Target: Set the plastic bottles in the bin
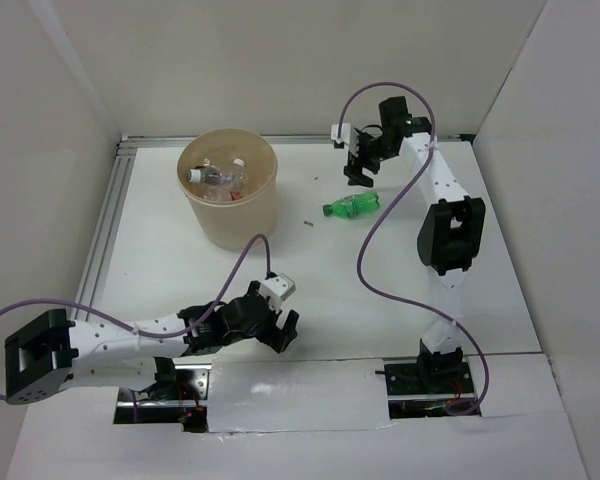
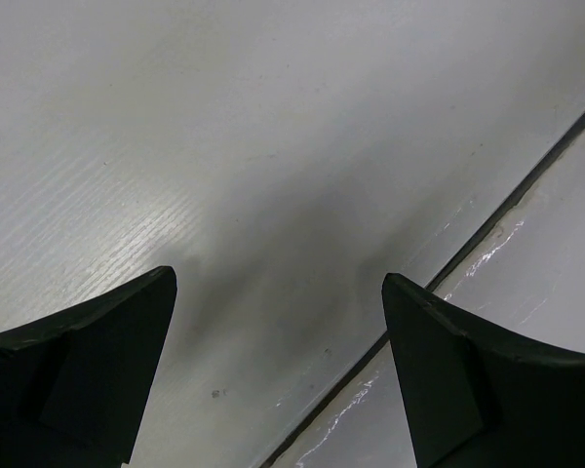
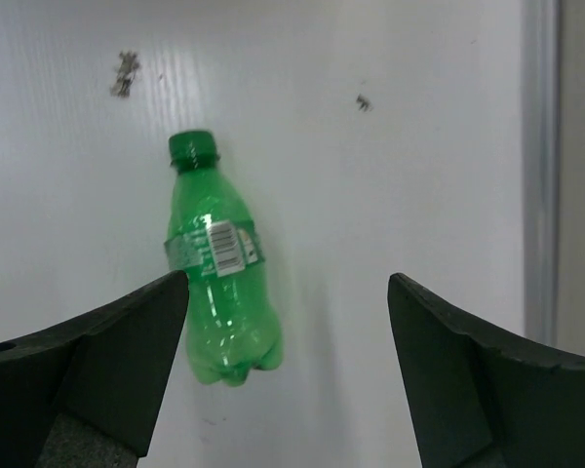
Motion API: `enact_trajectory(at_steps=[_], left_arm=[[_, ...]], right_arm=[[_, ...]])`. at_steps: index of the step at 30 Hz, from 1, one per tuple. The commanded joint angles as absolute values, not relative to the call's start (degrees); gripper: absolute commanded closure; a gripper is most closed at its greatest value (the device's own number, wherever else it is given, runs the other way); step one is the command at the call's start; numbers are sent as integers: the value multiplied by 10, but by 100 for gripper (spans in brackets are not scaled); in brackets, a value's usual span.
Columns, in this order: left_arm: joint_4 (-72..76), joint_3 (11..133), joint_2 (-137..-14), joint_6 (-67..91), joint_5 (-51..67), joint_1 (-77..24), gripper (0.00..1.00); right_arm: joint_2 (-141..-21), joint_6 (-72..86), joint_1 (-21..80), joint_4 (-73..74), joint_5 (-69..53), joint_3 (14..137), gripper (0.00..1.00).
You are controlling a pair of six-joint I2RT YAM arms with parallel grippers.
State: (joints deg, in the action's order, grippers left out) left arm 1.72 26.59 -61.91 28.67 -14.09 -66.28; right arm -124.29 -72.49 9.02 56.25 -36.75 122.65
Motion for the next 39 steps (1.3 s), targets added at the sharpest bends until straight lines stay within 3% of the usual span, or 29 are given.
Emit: enact_trajectory(at_steps=[1,13,15,19,20,21,27,31,37,39], left_arm=[[46,300,-636,281,-142,-666,1],[22,316,-643,281,-166,-666,1],[16,316,-636,286,-173,-666,1],[10,316,-625,292,-179,-666,1],[4,316,-612,292,-185,-666,1],[4,316,-606,292,-185,-666,1],[18,311,-577,297,-191,-666,1],[25,311,-577,286,-191,-666,1],[14,323,-567,280,-191,-666,1],[9,312,-544,293,-197,-666,1]], right_arm=[[-1243,-774,78,600,-340,1183,10],[-1275,-773,103,444,-224,1037,7],[-1275,-773,109,435,-211,1016,11],[-1247,-768,114,471,-242,1022,65],[-1230,-761,114,471,-259,1022,83],[-1210,-749,107,471,-300,1029,87],[-1081,-578,114,383,-438,1096,86],[-1026,-433,172,168,-494,1073,82],[-1080,-339,290,82,-468,1165,66],[-1141,-307,307,89,-468,1250,61]])
